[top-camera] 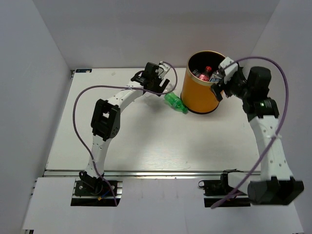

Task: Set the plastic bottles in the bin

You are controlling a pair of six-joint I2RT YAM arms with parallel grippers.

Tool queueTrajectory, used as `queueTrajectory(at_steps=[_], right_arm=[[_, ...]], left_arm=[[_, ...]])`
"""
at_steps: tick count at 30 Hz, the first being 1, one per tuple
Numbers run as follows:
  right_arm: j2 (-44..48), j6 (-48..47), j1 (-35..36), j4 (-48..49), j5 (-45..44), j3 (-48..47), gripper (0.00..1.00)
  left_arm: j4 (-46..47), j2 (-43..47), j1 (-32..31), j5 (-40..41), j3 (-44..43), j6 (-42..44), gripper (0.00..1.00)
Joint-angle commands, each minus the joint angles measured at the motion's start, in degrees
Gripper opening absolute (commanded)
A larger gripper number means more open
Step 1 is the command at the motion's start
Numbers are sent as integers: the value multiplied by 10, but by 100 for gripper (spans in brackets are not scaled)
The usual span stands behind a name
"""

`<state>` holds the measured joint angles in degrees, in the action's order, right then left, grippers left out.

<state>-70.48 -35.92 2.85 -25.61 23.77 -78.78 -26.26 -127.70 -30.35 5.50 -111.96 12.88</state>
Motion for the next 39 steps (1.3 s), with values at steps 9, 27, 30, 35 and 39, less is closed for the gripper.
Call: queueTrajectory(at_steps=[9, 27, 30, 35, 39], right_arm=[[203, 22, -14, 10, 161, 201, 90], [255, 20, -20, 7, 120, 283, 0], [239, 0, -24, -29, 138, 301, 0], [231, -16, -22, -59, 164, 318, 0], [255, -22, -50, -56, 164, 340, 0]], left_arm=[[-92, -94, 20, -51, -95, 20, 100], [66, 203, 8, -15, 88, -45, 0], [146, 258, -6, -132, 117, -77, 0], [218, 245, -40, -268, 74, -109, 0], [277, 226, -64, -299, 54, -131, 0]])
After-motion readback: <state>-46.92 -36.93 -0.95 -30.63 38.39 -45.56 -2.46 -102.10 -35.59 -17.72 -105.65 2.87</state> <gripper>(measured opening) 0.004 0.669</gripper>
